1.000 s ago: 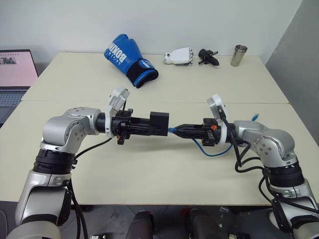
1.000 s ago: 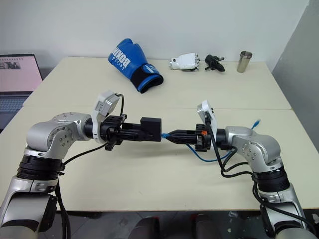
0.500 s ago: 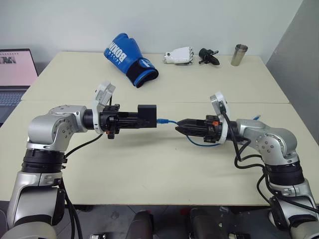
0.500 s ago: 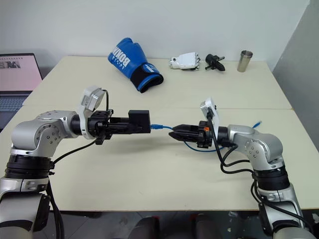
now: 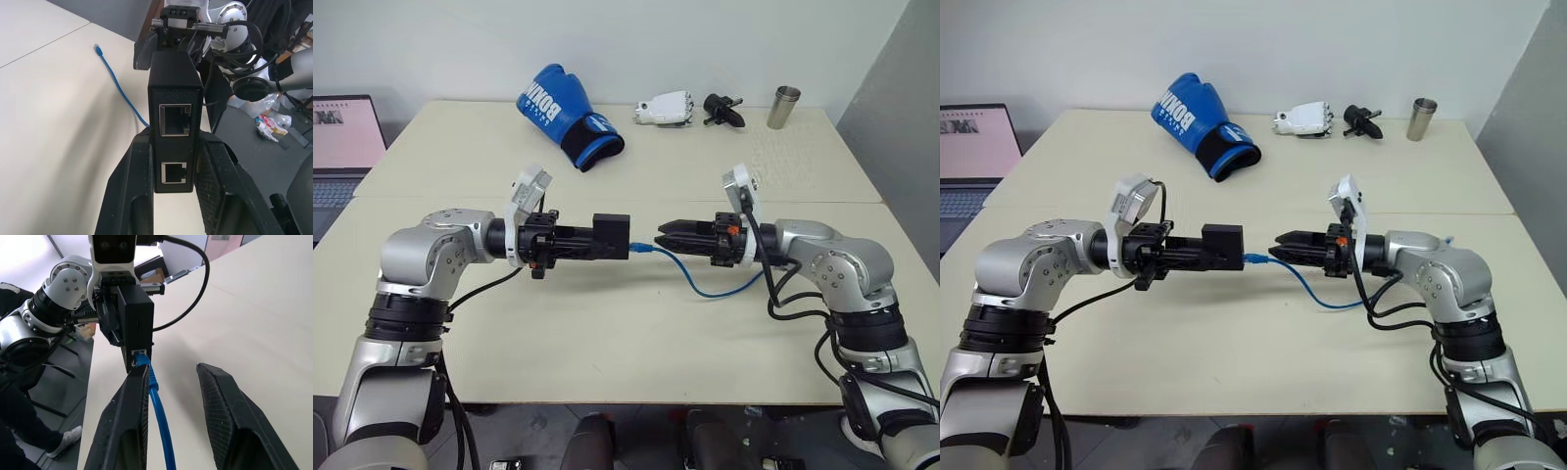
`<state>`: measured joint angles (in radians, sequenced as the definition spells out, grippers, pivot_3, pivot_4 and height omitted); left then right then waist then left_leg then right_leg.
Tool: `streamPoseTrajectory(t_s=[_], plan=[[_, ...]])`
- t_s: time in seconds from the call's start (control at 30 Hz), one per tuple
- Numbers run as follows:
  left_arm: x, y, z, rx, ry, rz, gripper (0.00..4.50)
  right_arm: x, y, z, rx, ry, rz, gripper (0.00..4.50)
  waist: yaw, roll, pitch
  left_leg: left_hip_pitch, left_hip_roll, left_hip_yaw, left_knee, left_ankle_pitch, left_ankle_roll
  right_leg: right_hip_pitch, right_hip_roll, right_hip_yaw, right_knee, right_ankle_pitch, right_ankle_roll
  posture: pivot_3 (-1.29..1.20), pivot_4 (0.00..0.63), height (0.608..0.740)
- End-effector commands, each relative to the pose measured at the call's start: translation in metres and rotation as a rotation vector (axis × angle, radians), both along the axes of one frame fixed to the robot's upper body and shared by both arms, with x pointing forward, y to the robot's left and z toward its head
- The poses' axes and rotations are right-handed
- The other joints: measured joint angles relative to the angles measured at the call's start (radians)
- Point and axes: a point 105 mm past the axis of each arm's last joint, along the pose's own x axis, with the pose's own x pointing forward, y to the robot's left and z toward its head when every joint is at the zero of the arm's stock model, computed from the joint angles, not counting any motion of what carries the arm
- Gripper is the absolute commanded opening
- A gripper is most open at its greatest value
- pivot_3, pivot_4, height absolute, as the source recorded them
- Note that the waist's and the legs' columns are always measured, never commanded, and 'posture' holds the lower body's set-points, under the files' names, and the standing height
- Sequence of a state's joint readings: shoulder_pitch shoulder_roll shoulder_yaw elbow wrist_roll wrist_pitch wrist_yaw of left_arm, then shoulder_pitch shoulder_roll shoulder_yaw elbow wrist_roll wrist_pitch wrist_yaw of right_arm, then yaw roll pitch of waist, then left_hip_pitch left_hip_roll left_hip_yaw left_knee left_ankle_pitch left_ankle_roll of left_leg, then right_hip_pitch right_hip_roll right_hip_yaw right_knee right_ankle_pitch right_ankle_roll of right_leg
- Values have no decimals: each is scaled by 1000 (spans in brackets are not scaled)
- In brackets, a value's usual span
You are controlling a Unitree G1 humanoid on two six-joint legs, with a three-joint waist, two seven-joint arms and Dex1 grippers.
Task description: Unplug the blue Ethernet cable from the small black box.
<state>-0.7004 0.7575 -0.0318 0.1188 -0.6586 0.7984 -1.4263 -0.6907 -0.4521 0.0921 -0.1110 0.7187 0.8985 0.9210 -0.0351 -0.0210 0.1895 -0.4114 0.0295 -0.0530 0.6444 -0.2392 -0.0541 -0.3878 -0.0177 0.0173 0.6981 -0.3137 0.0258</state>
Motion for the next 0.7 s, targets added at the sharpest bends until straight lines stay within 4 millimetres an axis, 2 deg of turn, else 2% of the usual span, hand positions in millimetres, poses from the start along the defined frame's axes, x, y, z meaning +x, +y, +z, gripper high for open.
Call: streamPoseTrajectory(t_s=[0.03, 0.33, 0.7], plan=[[-3, -5, 11, -9, -48, -35, 777, 0, 9, 1, 6, -22, 20, 1614, 0, 0, 0, 0, 0, 0, 0, 0, 0, 0, 0, 0, 0, 0, 0, 0, 150, 740], [-2, -8, 12, -10, -51, -43, 777, 0, 15, -1, 10, -6, 54, 1614, 2, 0, 0, -1, 0, 0, 0, 0, 0, 0, 0, 0, 0, 0, 0, 0, 150, 740], [-2, -9, 11, -11, -54, -43, 777, -6, 16, 8, 63, 41, 95, 1614, 2, 0, 0, -1, 0, 0, 0, 0, 0, 0, 0, -1, 0, 0, 0, 0, 150, 740]])
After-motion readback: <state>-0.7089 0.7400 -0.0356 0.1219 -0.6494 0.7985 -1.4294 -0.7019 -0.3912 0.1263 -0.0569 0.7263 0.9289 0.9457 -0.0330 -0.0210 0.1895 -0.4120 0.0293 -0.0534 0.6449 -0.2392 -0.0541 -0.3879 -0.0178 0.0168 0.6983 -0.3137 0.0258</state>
